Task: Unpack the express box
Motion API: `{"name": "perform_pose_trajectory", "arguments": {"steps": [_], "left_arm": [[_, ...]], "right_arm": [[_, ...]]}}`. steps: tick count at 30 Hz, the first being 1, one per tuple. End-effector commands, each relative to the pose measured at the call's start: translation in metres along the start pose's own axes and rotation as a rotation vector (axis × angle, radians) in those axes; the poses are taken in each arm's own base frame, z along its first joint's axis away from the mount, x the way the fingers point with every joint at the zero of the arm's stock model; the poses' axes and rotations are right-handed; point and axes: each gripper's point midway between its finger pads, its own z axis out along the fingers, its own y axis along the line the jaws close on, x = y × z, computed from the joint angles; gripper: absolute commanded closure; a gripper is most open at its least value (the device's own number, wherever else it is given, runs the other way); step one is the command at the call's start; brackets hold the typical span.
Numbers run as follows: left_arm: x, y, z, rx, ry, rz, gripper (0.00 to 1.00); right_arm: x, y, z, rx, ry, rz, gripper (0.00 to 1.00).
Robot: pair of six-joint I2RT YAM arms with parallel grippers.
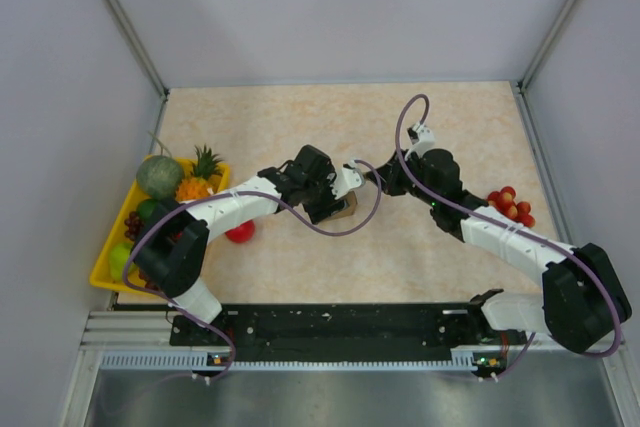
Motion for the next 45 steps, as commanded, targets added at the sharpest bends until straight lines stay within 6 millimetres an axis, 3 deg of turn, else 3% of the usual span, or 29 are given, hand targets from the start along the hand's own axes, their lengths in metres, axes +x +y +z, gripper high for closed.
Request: {"name": "perform_pose_trajectory", "arguments": {"steps": [1, 8, 17, 33, 40, 45], "left_arm": [[0.021, -0.011, 0.012, 0.040, 0.075, -0.004, 0.66], [0.024, -0.012, 0.013, 0.051, 0.101, -0.018, 0.67], [0.025, -0.012, 0.013, 0.048, 0.108, -0.020, 0.67], [0.023, -0.011, 0.014, 0.047, 0.103, -0.036, 0.69], [0.021, -0.010, 0.015, 0.043, 0.111, -0.052, 0.70], [0.024, -0.008, 0.015, 0.029, 0.123, -0.053, 0.70]], "right_arm": [[-0.016, 0.007, -0.005, -0.021, -0.043, -0.032, 1.00], [0.002, 0.001, -0.009, -0.021, -0.002, -0.028, 1.00], [-0.005, -0.002, -0.018, 0.012, -0.025, -0.046, 1.00], [0.018, -0.003, -0.013, -0.026, 0.050, -0.040, 1.00], [0.049, -0.009, -0.025, -0.032, 0.147, -0.038, 1.00], [0.041, -0.002, -0.040, -0.036, 0.135, -0.033, 1.00]]}}
